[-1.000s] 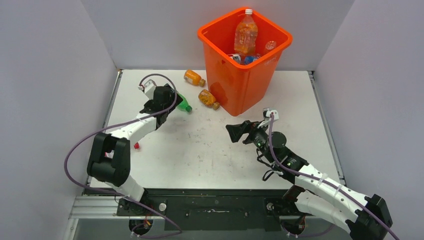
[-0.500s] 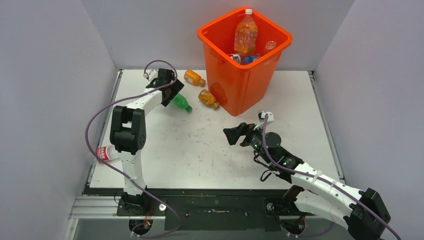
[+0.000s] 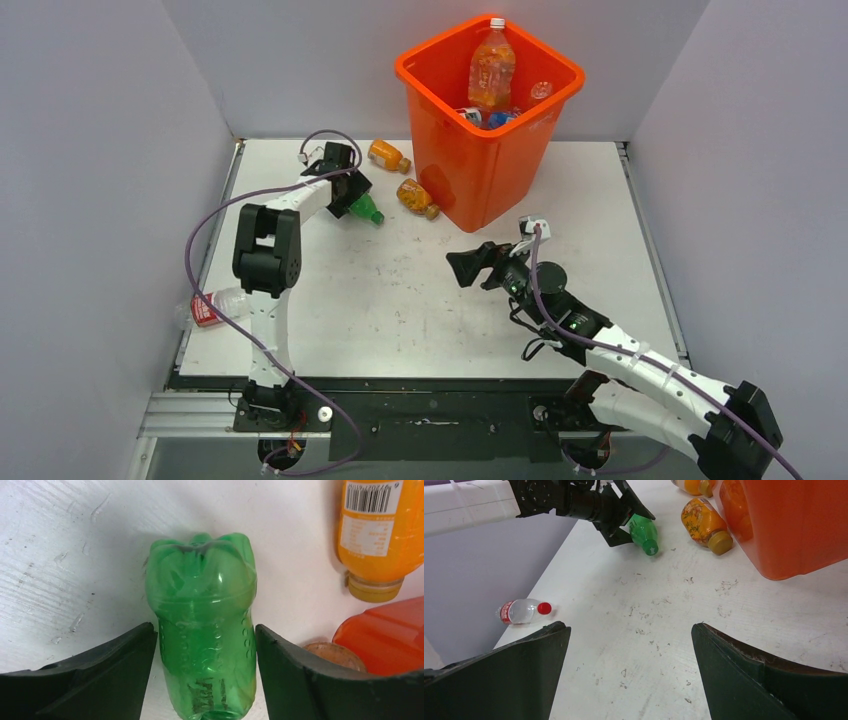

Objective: Put the plastic bottles in the bin
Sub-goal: Pick up the plastic bottle at the center of the board.

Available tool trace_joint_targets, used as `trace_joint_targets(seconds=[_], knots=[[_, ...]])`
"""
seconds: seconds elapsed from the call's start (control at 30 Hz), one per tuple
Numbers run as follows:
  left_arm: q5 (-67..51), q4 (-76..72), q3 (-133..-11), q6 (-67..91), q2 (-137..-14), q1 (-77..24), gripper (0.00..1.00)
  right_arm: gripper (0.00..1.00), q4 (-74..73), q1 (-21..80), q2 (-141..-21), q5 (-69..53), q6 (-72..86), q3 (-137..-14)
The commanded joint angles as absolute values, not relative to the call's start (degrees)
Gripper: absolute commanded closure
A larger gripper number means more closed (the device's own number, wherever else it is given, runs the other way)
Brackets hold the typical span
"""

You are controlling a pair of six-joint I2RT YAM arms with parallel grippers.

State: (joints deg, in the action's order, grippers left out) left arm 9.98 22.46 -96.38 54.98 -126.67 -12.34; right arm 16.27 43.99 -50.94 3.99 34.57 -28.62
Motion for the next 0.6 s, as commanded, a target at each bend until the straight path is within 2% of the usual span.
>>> trace_joint_targets(seconds=[0.0, 0.1, 0.2, 0.43, 0.57], knots=[[7.4, 18.7, -92.9, 54.8, -125.9, -12.1, 0.36, 0.04, 16.9, 44.4, -48.3, 4.0, 34.2, -30.4], [6.4, 15.7, -88.4, 56.4, -123.4, -12.0, 0.49, 0.04, 15.7, 44.4, -47.9, 3.9, 33.9, -31.0], [4.9, 10.9, -81.5, 59.1, -116.9, -12.0, 0.58, 0.04, 14.8, 44.5, -47.2, 2.6, 32.4, -31.9], [2.3, -8.0, -55.0, 72.7, -89.7, -14.8, 0.67, 0.02, 18.2, 48.5, -47.1, 2.3, 30.9, -30.3], [8.8, -12.8, -41.3, 79.7, -73.6, -22.8, 0.7, 0.03, 23.2, 57.2, -50.6, 7.8, 29.5, -30.3]])
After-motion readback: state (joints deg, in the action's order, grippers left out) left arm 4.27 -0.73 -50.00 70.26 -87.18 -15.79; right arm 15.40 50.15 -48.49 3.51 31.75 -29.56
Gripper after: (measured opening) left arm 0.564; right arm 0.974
